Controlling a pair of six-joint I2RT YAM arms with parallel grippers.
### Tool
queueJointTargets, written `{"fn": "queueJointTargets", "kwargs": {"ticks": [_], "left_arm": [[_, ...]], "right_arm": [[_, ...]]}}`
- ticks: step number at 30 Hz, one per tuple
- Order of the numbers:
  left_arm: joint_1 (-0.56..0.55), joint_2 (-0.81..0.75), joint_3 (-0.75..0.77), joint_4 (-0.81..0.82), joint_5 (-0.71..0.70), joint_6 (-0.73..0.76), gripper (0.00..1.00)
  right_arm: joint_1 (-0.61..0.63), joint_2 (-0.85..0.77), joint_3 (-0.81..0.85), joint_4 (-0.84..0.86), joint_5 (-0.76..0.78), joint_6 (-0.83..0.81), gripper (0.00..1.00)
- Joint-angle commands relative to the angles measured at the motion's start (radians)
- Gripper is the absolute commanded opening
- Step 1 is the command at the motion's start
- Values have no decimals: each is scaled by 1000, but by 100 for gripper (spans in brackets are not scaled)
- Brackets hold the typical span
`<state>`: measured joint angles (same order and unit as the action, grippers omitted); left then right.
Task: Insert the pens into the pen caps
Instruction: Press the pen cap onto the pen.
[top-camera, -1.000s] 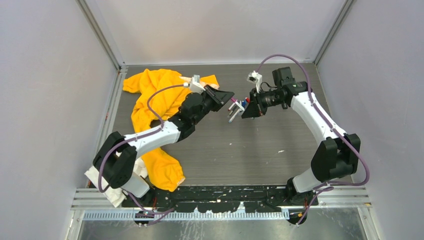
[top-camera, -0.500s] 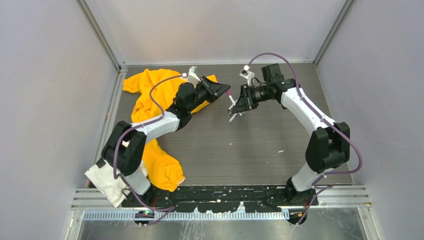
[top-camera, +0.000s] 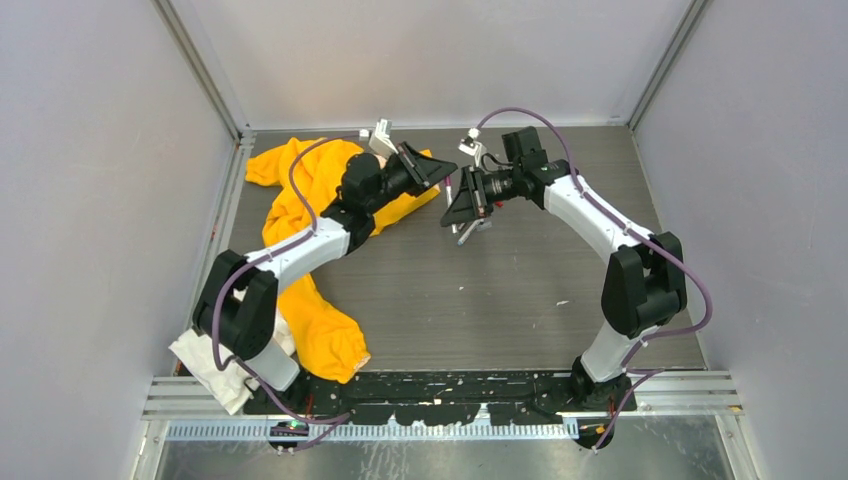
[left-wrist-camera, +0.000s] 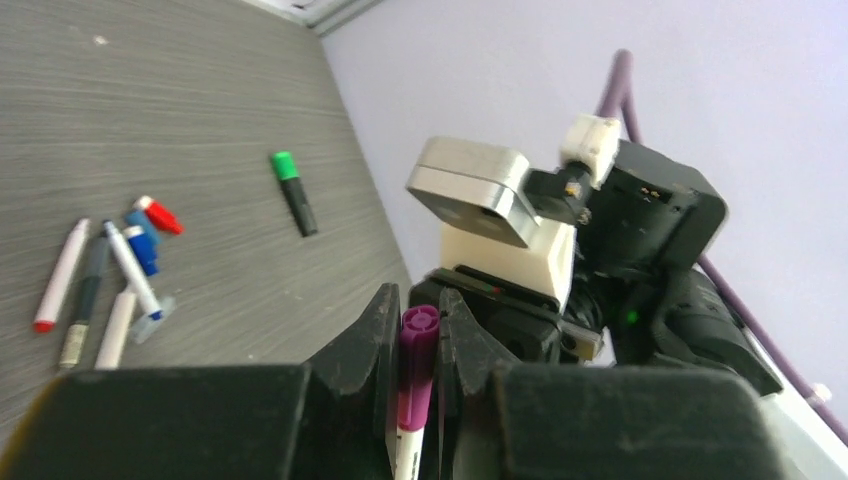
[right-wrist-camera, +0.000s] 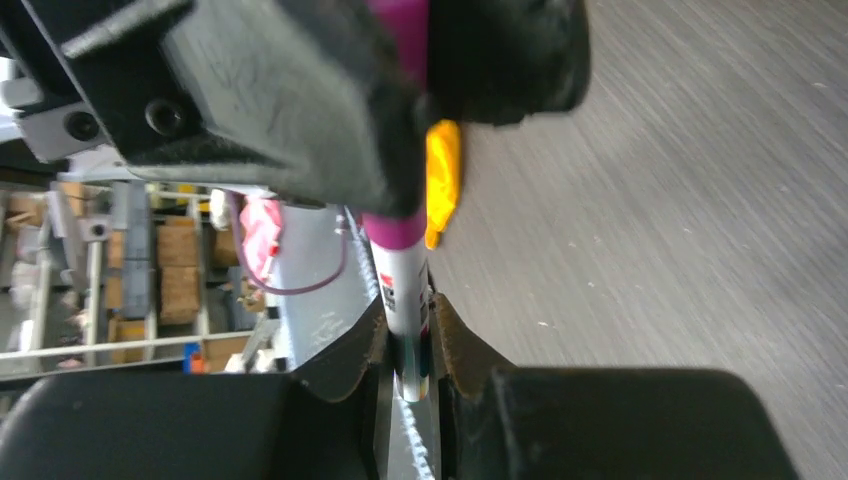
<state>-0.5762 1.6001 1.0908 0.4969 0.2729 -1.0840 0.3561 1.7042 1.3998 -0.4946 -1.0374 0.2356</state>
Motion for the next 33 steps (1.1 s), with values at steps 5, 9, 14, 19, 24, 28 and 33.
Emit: {"fn": "queueJointTargets", "kwargs": {"ticks": [5,9,14,19,24,28,33], "left_arm": [[-96,-69,46,-398,660,176,1],[-94,-95,103,-654,617,360,1],[-103,-114,58,-408,580,255,1],[-115,-205,-25,-268,485,303,1],[-171,-276,-80,-170,395,461,1],[-174,-278,-98,-123,416,482,1],[-174,-281,-144,-24,457,464,1]], "right_arm": [[-61,-56,149,227,210,-117,1],[-104,-72,119,289,226,-43,1],[-91,-108,67,322,172,-61,1],[-97,-128,51,244,56,-212,1],[-79,-199,-119,647,-56,-82,1],[-78,-209,-176,862,-101,-12,1],[-86,-222,-194,904,-147,-23,1]]}}
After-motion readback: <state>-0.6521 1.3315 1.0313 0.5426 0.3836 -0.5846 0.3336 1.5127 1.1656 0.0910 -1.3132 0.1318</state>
